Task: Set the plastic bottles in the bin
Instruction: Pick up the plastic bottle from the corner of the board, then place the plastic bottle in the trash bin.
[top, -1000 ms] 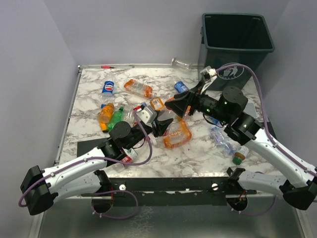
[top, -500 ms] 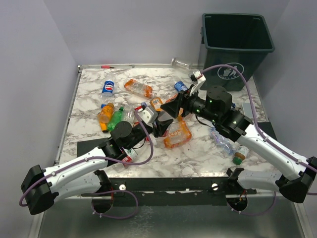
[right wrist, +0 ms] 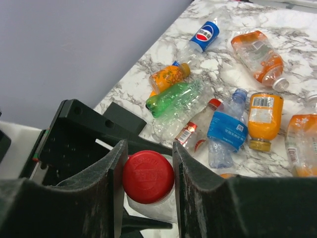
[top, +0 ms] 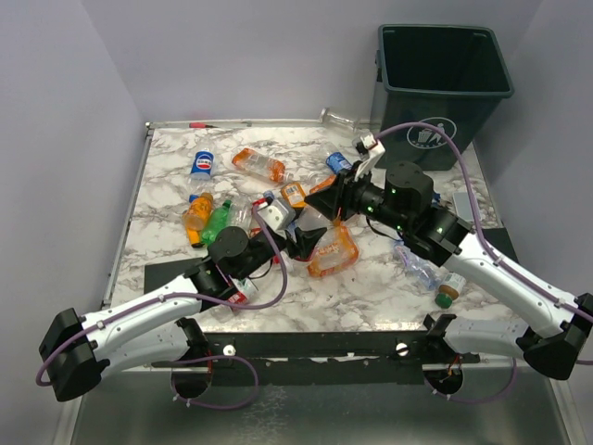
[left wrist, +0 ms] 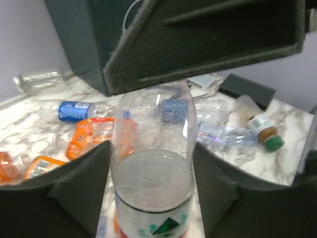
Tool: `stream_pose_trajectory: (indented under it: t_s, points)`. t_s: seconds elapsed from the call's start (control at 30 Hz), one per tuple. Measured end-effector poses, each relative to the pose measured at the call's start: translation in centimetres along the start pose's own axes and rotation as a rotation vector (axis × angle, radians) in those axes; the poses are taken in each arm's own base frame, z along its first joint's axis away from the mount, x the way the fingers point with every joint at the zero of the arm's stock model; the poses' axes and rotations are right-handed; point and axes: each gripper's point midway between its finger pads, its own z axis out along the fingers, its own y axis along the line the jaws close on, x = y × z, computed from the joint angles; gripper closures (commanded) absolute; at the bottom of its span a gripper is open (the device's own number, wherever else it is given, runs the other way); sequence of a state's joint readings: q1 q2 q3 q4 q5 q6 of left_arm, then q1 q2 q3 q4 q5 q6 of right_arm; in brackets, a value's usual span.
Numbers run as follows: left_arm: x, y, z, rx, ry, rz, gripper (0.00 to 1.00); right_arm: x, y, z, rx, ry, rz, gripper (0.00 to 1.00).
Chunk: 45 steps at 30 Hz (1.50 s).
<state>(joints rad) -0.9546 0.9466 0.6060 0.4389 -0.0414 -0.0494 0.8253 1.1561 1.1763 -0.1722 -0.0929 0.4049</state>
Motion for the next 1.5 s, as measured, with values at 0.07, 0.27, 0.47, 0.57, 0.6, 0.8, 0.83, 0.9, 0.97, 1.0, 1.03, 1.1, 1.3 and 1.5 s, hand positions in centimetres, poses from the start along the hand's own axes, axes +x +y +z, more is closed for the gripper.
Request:
stream_pose_trajectory:
  t_s: [0.07, 0.27, 0.47, 0.57, 0.6, 0.8, 0.83, 0.9, 0.97, 1.0, 1.03, 1.1, 1.3, 1.5]
  points:
    - [-0.2, 0.1, 0.0, -0.003, -0.006, 0.002, 0.01, 0.0, -0.2, -0.2, 0.014, 0.000, -0.003, 0.99]
    - [-1.6, 0.0, -0.4, -0.004, -0.049, -0.015, 0.01, -2.3, -1.8, -1.7, 0.141, -0.027, -0.063, 0.99]
    - [-2.8, 0.3, -0.9, -0.023, -0.084, -0.018, 0.01, -16.5, -1.1, -6.8, 0.327, -0.343, -0.202, 0.99]
    - [-3.4, 0.6, -1.1, -0.040, -0.104, -0.020, 0.01, -23.4, -1.5, -10.3, 0.465, -0.555, -0.273, 0.99]
    - [-3.5, 0.7, -1.1, -0.046, -0.107, -0.020, 0.01, -25.2, -1.9, -11.3, 0.515, -0.616, -0.295, 0.99]
    - [-3.3, 1.7, -1.0, -0.100, -0.104, -0.021, 0.01, -33.2, -6.5, -14.6, 0.789, -0.909, -0.341, 0.99]
    - [-3.2, 1.9, -1.0, -0.111, -0.102, -0.021, 0.01, -33.8, -7.8, -14.3, 0.827, -0.935, -0.343, 0.99]
    - [-3.0, 2.3, -1.0, -0.134, -0.098, -0.020, 0.01, -34.5, -10.6, -13.6, 0.897, -0.969, -0.348, 0.99]
    - [-2.8, 2.6, -1.0, -0.150, -0.094, -0.020, 0.01, -35.1, -13.8, -12.5, 0.956, -0.985, -0.348, 0.99]
    - [-2.8, 2.7, -0.9, -0.158, -0.094, -0.020, 0.01, -35.4, -15.4, -12.1, 0.979, -0.997, -0.336, 0.99]
    - [-2.6, 2.8, -0.8, -0.163, -0.091, -0.021, 0.01, -35.7, -17.0, -11.7, 0.999, -1.005, -0.322, 0.99]
    - [-2.1, 3.2, -0.6, -0.179, -0.078, -0.020, 0.01, -36.0, -20.2, -11.2, 1.032, -1.023, -0.289, 0.99]
    - [-1.1, 3.7, -0.2, -0.203, -0.052, -0.023, 0.01, -36.5, -26.7, -10.2, 1.086, -1.061, -0.207, 0.99]
    - [-1.0, 4.0, -0.2, -0.211, -0.052, -0.027, 0.01, -34.8, -30.0, -7.9, 1.088, -1.020, -0.129, 0.99]
